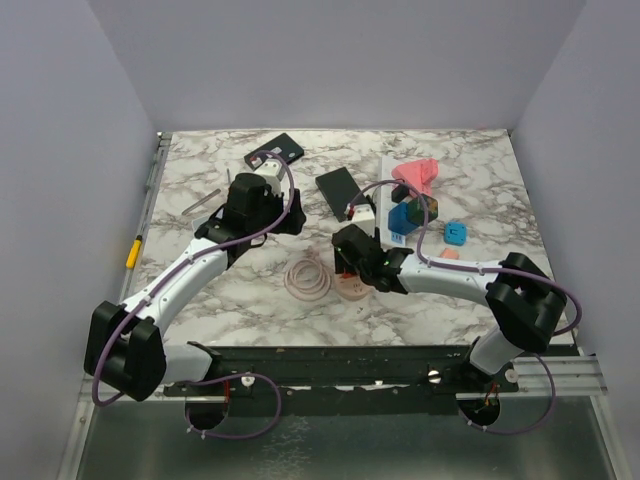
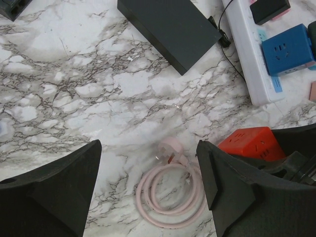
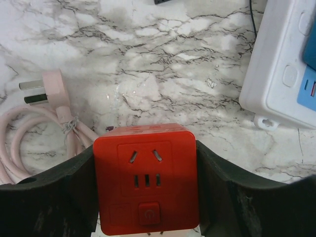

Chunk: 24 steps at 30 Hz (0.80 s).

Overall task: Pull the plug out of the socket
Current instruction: Pick up the socket from the center of the board.

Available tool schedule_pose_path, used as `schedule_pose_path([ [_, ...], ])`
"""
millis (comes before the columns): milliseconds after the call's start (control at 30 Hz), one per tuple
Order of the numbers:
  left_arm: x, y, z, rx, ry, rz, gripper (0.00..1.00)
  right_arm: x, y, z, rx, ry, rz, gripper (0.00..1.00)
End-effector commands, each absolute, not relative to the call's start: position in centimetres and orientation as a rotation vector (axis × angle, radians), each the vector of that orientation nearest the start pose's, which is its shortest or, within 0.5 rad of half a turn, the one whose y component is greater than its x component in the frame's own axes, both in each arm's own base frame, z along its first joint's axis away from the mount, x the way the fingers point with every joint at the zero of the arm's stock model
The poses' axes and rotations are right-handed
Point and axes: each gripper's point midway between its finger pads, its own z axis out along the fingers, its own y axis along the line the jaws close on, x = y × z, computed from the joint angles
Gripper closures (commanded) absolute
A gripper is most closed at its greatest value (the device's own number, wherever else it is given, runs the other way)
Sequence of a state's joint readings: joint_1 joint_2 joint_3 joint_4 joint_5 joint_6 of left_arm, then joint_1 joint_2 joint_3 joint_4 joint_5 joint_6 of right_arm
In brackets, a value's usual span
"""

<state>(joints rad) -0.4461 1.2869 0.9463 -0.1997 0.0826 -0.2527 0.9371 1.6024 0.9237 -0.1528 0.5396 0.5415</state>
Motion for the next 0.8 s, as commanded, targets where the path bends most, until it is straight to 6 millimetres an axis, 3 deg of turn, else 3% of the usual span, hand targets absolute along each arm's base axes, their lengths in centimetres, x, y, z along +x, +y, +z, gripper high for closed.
schedule_pose_path([
  [0,33.7,-19.9,19.0,0.246,2.087,-0.581,0.18,31.6,29.5,12.4,-0.028,2.088,0.256,0.77],
  [100,33.4,-20.7,19.0,0.268,2.087,-0.634,0.18,32.8,30.0,14.2,0.042,2.047,0.287,0.83],
  [367,32.0,-23.9,18.9,0.334,2.081,-0.874,0.17,35.9,30.4,19.3,0.238,1.935,0.566,0.99],
  [567,31.0,-25.7,19.0,0.391,2.066,-1.023,0.17,36.7,31.1,22.4,0.270,1.871,0.636,1.00],
  [767,31.1,-26.0,18.1,0.371,2.091,-1.049,0.17,36.7,31.5,25.4,0.300,1.804,0.734,1.00],
])
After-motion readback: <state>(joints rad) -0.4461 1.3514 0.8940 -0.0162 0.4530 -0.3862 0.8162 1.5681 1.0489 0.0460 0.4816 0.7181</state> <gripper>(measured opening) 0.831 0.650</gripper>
